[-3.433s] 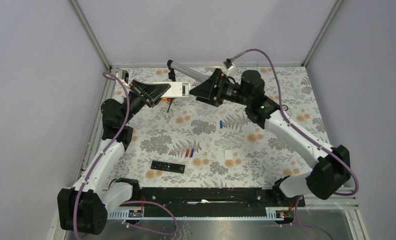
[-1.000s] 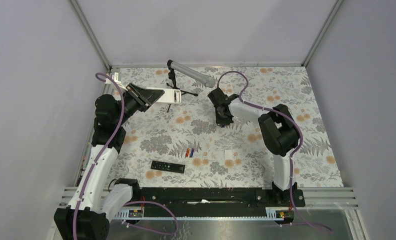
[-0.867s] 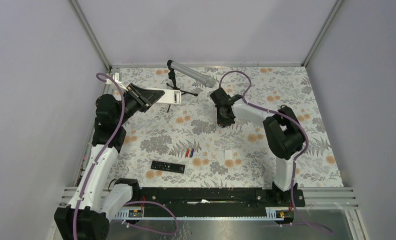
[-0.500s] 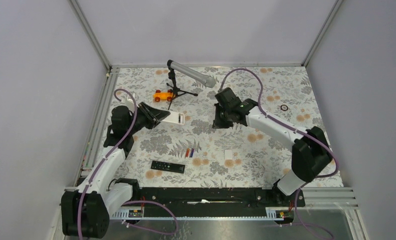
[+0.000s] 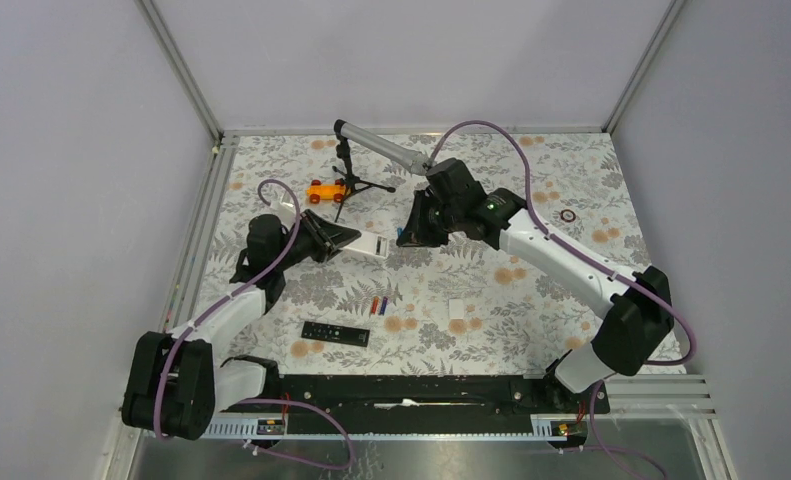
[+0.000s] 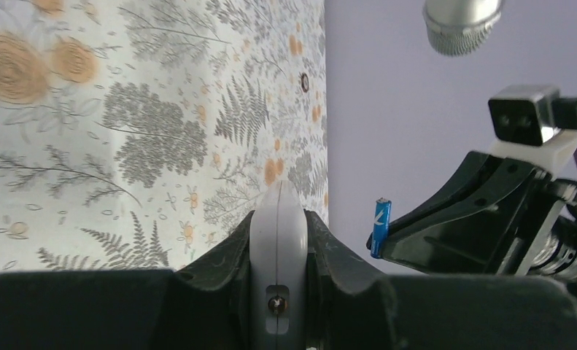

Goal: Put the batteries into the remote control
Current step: Load the battery into the remote control.

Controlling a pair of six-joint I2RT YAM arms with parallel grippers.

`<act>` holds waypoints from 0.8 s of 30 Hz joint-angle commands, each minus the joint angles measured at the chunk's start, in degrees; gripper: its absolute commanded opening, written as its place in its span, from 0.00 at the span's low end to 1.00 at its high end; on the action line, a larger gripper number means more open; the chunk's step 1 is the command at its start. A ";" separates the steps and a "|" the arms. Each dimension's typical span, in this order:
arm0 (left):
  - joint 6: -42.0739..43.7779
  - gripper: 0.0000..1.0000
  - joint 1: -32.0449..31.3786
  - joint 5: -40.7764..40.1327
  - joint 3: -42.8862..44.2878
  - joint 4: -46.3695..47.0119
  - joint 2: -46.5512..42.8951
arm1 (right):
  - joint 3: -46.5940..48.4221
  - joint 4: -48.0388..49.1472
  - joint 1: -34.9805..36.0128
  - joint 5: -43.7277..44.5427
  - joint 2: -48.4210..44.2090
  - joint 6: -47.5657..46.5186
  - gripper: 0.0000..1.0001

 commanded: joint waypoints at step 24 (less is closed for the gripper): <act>0.55 0.00 -3.14 -0.41 1.71 13.95 -0.54 | 9.42 -3.76 1.84 -3.78 7.34 1.49 0.08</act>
